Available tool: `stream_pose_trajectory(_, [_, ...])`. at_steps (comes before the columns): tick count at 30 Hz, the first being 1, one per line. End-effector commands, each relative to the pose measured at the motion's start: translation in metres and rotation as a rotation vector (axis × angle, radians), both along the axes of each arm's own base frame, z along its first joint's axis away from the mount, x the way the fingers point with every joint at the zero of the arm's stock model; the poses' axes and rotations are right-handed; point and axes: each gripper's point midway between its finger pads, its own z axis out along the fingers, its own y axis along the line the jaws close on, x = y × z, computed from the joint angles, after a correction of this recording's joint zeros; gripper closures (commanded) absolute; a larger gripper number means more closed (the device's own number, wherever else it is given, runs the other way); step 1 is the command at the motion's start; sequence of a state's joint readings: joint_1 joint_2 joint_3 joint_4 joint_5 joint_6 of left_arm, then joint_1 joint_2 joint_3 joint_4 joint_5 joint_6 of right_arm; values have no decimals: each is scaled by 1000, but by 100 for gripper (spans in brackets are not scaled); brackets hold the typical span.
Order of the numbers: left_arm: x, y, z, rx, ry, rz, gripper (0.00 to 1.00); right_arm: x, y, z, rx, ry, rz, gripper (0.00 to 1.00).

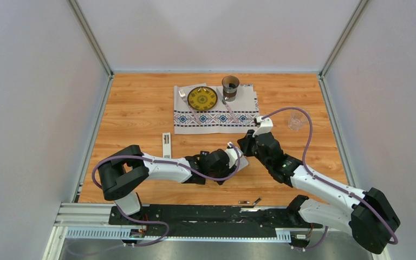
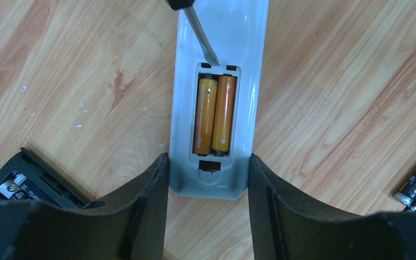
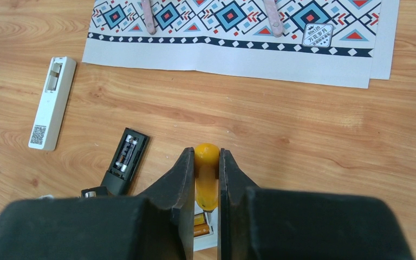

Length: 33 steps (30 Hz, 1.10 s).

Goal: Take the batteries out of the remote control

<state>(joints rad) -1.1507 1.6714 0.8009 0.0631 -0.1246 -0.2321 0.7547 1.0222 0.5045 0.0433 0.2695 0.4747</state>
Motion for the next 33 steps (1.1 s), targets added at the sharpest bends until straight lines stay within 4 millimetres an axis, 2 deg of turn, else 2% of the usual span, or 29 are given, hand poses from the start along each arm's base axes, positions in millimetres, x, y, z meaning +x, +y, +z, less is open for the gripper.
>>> stream_pose_trajectory(1, [-9,4,-11,26,51,-6,100,-8,23,2,53,17,88,100])
stream_pose_trajectory(7, [-9,5,-11,22,51,0,100,-6,24,3,62,14,79,100])
stream_pose_trajectory(13, [-8,5,-12,22,51,0,100,-9,26,17,106,-2,87,100])
stream_pose_trajectory(23, [-8,4,-9,15,49,1,98,-14,22,20,105,-5,96,100])
stream_pose_trajectory(24, [-8,4,-7,10,44,5,94,-14,20,21,102,-7,90,100])
stream_pose_trajectory(25, [-8,5,-6,4,45,13,85,-14,19,24,105,-14,85,100])
stream_pose_trajectory(26, [-8,5,-4,-7,42,15,68,-13,18,26,106,-17,79,100])
stream_pose_trajectory(27, [-5,2,5,-47,24,24,59,-14,17,29,105,-22,77,100])
stream_pose_trajectory(28, [-7,5,4,-55,26,31,44,-13,16,31,109,-25,74,100])
stream_pose_trajectory(30, [-4,4,16,-104,2,48,34,-13,16,37,116,-35,71,100])
stream_pose_trajectory(31, [-4,6,16,-111,0,53,27,-13,16,40,123,-37,69,100])
stream_pose_trajectory(33, [-3,5,26,-153,-17,63,23,-13,15,46,134,-46,65,100])
